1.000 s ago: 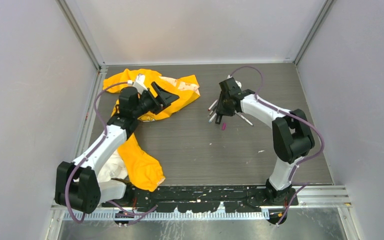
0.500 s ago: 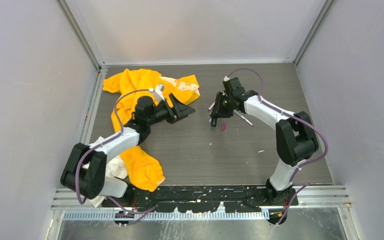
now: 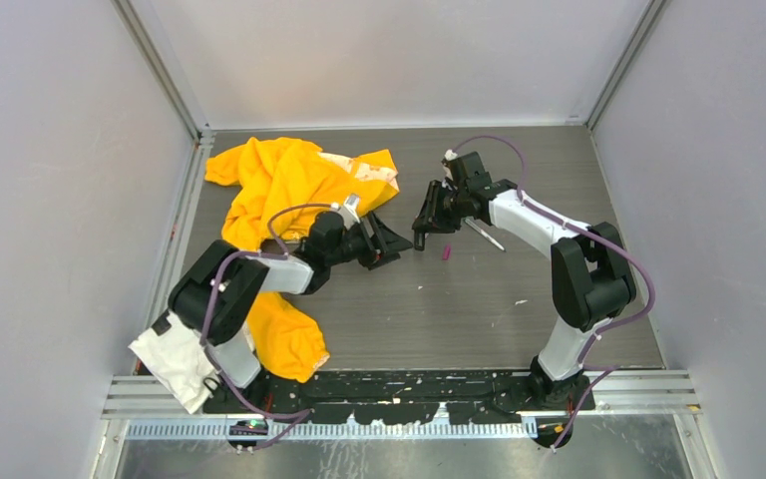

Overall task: Insert the pens into the pen caps
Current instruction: Pick up the pen from the center of the board.

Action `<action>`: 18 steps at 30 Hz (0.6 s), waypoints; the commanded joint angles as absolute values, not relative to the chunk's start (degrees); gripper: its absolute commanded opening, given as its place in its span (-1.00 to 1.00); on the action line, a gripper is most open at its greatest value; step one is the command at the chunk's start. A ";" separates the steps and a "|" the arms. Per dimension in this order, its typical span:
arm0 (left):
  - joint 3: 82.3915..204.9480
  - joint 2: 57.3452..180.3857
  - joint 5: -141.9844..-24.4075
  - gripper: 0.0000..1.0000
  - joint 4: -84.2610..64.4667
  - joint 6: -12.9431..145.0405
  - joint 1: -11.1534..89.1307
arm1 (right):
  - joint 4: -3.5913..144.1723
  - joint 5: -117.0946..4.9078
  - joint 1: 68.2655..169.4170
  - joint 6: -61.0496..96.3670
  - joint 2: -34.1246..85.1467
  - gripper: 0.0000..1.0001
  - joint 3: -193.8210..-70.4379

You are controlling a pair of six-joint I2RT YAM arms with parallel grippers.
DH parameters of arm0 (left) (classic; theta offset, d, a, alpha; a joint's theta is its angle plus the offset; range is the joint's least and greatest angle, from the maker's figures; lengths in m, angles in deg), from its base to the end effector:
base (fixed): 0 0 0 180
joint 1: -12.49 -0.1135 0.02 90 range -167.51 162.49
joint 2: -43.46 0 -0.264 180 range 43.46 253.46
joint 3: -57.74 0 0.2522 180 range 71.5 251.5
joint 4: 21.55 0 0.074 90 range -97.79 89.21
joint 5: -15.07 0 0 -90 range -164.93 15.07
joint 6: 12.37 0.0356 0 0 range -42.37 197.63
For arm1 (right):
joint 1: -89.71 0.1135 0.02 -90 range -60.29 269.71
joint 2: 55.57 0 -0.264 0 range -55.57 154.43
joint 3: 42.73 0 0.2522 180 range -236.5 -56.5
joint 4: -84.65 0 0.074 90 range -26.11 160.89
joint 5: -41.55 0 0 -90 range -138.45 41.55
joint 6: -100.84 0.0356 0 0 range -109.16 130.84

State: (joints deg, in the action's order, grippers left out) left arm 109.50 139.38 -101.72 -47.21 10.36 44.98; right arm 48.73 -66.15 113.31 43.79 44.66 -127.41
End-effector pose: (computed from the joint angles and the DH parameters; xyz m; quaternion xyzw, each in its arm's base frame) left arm 0.2684 -0.1900 0.1668 -0.1068 0.7939 -0.5558 0.2225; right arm 0.3412 0.1609 0.2213 0.0254 0.9338 0.2823 0.2183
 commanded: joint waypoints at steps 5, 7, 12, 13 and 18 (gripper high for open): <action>115.63 147.60 -101.81 0.26 -56.80 5.08 47.23 | 51.45 -68.83 113.21 45.31 43.29 -0.61 -128.21; 116.55 148.62 -101.83 0.26 -57.40 4.71 47.31 | 51.46 -68.91 113.25 45.37 43.37 -0.61 -128.15; 118.86 151.21 -101.70 0.09 -57.60 3.83 47.41 | 51.55 -69.23 113.71 45.15 43.37 -0.62 -128.04; 119.31 151.89 -101.74 0.01 -57.75 3.25 47.41 | 51.55 -69.28 113.83 45.00 43.33 -0.62 -127.99; 120.80 155.19 -102.37 -0.63 -59.82 1.26 47.40 | 51.28 -69.28 114.29 44.52 43.07 -0.63 -128.13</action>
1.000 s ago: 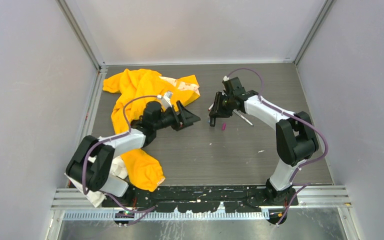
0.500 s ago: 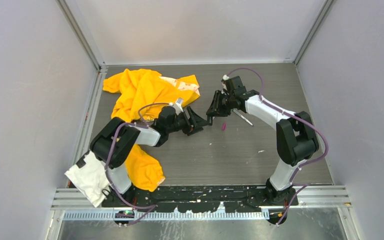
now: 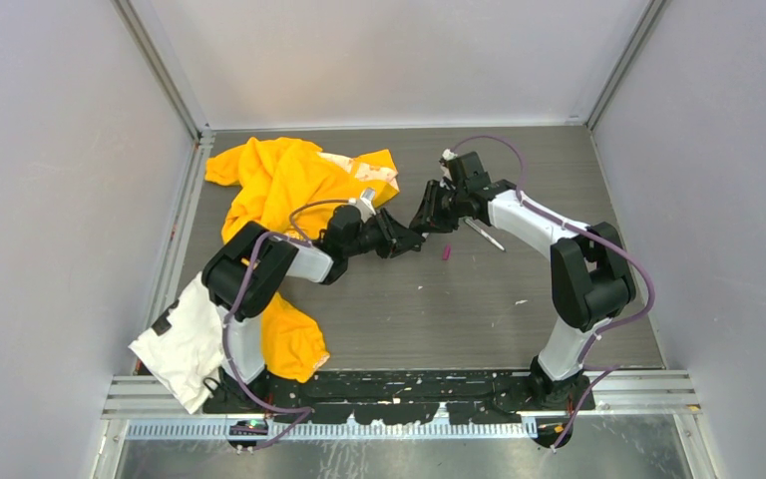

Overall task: Insert the pens into the pen caps
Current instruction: Pick up the pen from the center of the board.

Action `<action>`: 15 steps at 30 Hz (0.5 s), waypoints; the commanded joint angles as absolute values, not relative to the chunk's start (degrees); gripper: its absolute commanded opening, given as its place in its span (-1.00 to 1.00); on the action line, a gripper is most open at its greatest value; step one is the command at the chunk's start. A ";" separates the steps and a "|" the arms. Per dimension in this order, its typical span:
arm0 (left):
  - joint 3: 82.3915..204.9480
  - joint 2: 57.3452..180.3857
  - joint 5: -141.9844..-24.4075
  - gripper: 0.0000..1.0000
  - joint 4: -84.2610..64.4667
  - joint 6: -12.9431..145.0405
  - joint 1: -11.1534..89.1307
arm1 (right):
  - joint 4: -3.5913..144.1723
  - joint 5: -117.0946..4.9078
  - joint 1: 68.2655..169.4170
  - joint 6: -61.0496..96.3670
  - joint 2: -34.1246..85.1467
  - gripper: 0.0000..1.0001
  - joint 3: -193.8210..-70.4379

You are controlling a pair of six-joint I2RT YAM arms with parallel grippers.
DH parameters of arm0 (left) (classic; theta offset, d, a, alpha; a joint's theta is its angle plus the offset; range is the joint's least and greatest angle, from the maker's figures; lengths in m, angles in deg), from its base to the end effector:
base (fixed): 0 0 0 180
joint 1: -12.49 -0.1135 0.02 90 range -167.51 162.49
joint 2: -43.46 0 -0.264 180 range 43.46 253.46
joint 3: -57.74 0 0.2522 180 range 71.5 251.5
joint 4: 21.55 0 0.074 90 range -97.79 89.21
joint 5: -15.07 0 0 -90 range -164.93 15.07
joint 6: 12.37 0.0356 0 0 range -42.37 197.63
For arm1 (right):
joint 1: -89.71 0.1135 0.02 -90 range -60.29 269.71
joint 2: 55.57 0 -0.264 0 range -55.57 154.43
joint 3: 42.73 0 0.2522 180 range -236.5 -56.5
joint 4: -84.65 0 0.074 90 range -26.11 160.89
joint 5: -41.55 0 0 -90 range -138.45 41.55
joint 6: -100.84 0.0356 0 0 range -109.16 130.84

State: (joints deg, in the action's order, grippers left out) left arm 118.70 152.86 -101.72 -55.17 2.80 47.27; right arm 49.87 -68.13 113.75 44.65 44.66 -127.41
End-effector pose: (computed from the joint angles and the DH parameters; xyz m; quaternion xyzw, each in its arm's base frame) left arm 0.3007 -0.2284 0.1467 -0.1312 0.7726 -0.5907 0.1920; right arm 0.3408 0.1651 0.2229 0.0211 0.9284 0.3024 0.2149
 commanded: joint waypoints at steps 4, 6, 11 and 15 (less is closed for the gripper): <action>121.29 157.35 -104.12 -0.98 -63.18 -0.21 47.33 | 51.41 -69.90 114.30 44.37 43.04 -0.62 -128.07; 120.76 157.31 -104.45 -0.99 -64.81 0.39 47.19 | 51.29 -70.80 114.31 43.25 42.96 -0.53 -128.33; 116.13 153.92 -105.95 -0.99 -64.76 7.04 45.33 | 46.48 -83.17 109.85 31.41 42.56 0.47 -132.52; 111.61 148.82 -107.16 -0.99 -61.90 15.49 43.12 | 37.43 -89.66 104.19 16.28 41.67 0.63 -138.46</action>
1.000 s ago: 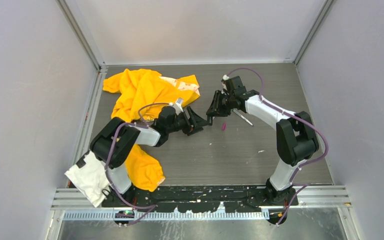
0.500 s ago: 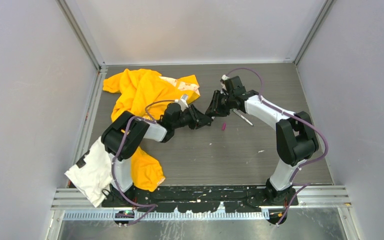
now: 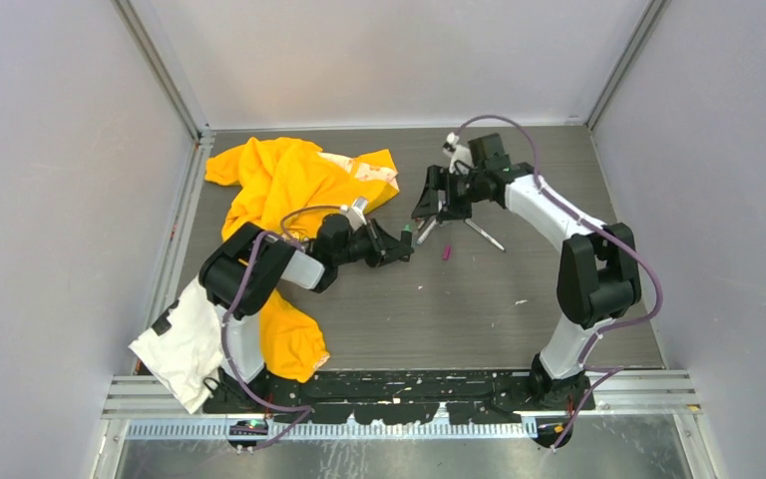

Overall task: Insert the pens into the pen caps
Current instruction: Pick up the pen from the center of the board, then insert the pen cap onto the pen.

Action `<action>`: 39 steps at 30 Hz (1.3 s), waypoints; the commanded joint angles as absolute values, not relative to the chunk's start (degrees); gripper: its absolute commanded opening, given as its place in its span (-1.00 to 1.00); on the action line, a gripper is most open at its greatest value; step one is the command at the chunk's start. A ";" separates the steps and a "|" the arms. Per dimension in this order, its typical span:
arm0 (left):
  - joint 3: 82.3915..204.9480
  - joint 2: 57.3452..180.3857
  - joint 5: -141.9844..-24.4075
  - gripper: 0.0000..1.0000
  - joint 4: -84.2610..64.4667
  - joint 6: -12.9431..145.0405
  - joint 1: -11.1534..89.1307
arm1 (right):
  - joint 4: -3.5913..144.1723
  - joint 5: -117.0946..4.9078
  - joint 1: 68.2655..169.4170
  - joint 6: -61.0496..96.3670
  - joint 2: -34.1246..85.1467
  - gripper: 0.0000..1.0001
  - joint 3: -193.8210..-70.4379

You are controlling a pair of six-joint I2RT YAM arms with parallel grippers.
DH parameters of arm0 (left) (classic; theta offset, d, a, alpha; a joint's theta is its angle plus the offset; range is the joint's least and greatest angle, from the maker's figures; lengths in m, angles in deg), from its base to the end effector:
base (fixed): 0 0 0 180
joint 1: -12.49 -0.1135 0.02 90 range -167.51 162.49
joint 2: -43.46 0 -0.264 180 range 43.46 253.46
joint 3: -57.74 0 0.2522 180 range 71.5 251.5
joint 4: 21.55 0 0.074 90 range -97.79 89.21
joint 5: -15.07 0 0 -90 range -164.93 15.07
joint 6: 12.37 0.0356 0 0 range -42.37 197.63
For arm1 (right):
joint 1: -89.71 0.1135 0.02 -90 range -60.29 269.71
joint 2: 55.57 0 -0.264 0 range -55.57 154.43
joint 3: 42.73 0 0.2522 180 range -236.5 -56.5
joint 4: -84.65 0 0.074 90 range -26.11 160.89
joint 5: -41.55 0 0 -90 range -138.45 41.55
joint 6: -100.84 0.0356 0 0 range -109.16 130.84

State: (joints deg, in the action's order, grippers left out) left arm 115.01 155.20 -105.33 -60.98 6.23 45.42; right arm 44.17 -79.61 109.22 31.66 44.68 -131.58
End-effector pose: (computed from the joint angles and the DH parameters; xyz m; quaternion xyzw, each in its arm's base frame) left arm 0.2970 -0.2138 0.1263 -0.1017 0.7756 -0.5914 0.1959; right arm 0.3508 0.1438 0.2413 -0.0773 0.9114 0.3467 0.2078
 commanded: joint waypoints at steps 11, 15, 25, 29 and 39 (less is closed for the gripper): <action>115.15 124.27 -97.61 -0.99 -17.83 63.90 45.02 | 9.84 -82.29 101.21 -37.96 52.85 0.70 -155.73; 113.34 118.04 -96.57 -0.99 -13.32 71.99 45.13 | 0.58 -79.09 101.25 -41.22 64.14 0.42 -170.67; 110.21 111.95 -96.04 -0.99 -16.22 68.44 45.13 | 1.96 -70.24 102.67 -39.81 74.51 0.10 -177.87; 111.74 113.39 -96.82 -0.99 -15.22 68.57 45.09 | 3.84 -69.98 103.27 -38.03 76.07 0.03 -177.87; 112.78 115.89 -97.51 -0.99 -17.02 67.30 45.11 | 7.12 -67.53 104.27 -37.32 79.24 -0.15 -178.93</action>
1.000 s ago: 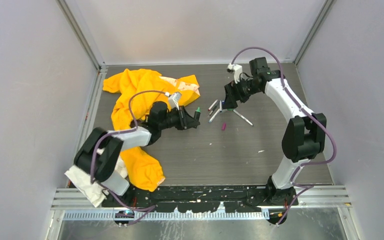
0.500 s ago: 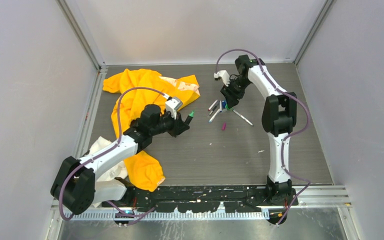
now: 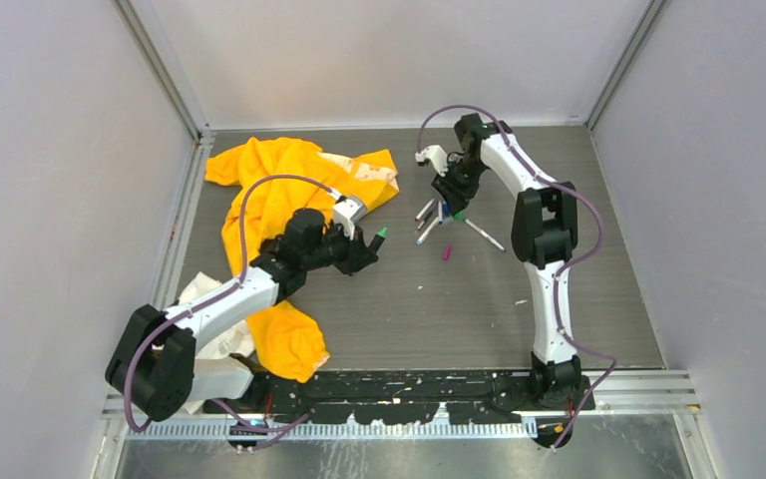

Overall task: Insert the pens into the pen caps
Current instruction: Insert the pen cap onto the pen.

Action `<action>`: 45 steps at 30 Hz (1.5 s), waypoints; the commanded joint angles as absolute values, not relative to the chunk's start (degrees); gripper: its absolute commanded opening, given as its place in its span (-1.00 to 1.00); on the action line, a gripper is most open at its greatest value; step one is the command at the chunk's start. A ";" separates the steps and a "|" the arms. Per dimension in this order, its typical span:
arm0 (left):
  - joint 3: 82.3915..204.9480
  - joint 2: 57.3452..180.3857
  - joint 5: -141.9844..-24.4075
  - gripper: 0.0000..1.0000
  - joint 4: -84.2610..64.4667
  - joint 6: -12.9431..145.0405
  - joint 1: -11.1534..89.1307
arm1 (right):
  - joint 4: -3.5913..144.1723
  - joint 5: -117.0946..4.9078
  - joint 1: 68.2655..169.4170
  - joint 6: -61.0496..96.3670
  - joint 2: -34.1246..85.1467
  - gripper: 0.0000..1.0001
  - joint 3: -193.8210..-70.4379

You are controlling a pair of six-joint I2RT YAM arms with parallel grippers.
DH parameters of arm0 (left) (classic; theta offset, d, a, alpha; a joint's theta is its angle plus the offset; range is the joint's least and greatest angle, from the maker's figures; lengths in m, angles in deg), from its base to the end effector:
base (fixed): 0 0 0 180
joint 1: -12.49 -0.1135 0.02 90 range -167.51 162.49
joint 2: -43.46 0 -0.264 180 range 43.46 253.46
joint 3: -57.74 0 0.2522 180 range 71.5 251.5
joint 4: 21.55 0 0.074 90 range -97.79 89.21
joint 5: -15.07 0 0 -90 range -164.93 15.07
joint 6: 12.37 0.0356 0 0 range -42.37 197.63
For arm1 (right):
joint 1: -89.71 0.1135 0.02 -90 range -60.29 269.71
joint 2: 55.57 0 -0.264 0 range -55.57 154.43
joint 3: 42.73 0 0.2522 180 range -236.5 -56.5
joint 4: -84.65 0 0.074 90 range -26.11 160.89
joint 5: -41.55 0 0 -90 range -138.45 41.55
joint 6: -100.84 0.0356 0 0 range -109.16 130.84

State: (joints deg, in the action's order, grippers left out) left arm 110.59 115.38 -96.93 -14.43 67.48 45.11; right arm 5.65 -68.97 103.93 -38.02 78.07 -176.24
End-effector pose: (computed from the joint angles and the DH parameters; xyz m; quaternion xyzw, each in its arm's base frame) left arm 0.2223 -0.1581 0.2348 0.2613 0.7977 -0.3400 0.4240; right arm 0.4570 0.1287 0.1986 -0.5268 0.8261 0.1415 0.1418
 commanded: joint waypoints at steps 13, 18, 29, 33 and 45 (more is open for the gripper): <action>113.16 116.85 -97.52 -0.99 -17.37 66.82 45.11 | 7.68 -65.71 104.61 -37.76 81.39 -0.26 -179.48; 113.00 116.85 -97.52 -0.99 -17.62 66.43 45.15 | 9.25 -64.67 105.12 -37.76 81.06 -0.21 -177.23; 112.09 115.95 -97.12 -0.98 -18.59 65.29 45.05 | 11.07 -62.25 106.69 -37.62 80.45 -0.15 -173.70; 111.46 115.40 -97.04 -0.99 -19.64 64.64 45.07 | 10.52 -61.23 106.88 -38.45 79.85 -0.24 -172.74; 109.82 117.42 -103.49 -0.99 -32.70 57.02 45.70 | 13.34 -71.57 104.17 -27.37 64.47 -0.84 -164.78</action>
State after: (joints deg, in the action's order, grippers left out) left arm 110.33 117.04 -100.39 -23.39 60.28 45.13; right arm 11.97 -64.55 105.72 -34.67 74.91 -166.38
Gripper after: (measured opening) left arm 0.137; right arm 0.372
